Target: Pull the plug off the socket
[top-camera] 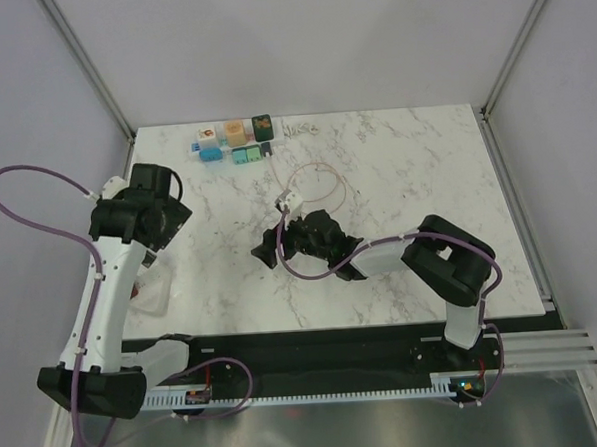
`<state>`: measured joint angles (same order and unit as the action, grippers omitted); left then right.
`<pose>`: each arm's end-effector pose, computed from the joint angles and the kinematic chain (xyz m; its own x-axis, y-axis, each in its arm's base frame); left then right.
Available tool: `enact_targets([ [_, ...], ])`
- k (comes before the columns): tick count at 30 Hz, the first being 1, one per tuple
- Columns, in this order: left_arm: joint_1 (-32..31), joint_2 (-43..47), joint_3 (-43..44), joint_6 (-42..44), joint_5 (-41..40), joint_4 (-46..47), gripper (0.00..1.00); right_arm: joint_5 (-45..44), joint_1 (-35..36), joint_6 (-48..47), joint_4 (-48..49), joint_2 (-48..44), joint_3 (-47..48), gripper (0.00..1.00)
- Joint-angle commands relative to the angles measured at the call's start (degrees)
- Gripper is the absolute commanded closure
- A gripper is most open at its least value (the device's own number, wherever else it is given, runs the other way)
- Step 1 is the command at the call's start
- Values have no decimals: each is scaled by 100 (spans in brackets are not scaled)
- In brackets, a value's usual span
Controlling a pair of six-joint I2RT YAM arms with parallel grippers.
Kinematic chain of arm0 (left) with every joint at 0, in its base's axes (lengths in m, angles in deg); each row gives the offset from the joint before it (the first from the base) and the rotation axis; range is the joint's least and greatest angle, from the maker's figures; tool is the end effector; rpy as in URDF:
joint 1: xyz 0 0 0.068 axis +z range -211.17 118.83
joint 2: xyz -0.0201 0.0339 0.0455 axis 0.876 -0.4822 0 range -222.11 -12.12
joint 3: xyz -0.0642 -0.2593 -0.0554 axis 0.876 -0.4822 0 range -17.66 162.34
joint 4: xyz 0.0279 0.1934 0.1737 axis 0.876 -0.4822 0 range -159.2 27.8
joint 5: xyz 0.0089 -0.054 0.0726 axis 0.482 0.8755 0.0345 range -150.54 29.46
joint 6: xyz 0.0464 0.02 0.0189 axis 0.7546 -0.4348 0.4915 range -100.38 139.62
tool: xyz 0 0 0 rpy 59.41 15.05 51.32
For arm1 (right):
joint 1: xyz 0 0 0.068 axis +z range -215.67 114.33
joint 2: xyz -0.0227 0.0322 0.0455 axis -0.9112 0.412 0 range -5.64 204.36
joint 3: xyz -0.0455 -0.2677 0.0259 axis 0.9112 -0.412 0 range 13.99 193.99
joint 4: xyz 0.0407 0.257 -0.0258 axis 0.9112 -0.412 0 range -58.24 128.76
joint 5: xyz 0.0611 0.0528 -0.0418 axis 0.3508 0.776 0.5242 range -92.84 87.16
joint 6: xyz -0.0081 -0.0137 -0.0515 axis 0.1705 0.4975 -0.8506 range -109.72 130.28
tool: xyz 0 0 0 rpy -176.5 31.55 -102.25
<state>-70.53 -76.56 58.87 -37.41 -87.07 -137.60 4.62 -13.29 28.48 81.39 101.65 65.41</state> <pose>0.1809 -0.0136 0.3670 -0.4358 -0.6889 -0.5792 -0.7681 0.6201 -0.1597 0.2356 0.3133 0.1714 -0.4021 -0.0147 -0.9155 -0.7758 0.5365 0.3322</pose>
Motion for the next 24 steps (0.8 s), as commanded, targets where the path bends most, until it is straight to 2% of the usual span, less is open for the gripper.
enact_targets([
  [1, 478, -252, 213, -406, -275, -320, 0, -447, -8, -641, 404, -383, -35, 2],
  [3, 663, -462, 152, 191, -30, -29, 0, -474, 9, -686, 395, -428, -79, 2],
  [9, 1235, -780, -392, 131, -301, -11, 0, -641, 0, -870, 263, -603, -158, 2],
  [13, 1262, -886, -883, 70, -126, 7, 0, -711, 0, -949, 290, -709, -237, 2],
  [17, 1253, -571, -1666, 113, 384, 674, 3, -808, 0, -888, 333, -700, -246, 2],
  [20, 1253, -473, -1958, 61, 79, 991, 3, -764, 0, -853, 386, -674, -246, 2],
  [24, 1262, -683, -1809, 17, -177, 1000, 2, -781, 9, -844, 351, -674, -238, 2],
])
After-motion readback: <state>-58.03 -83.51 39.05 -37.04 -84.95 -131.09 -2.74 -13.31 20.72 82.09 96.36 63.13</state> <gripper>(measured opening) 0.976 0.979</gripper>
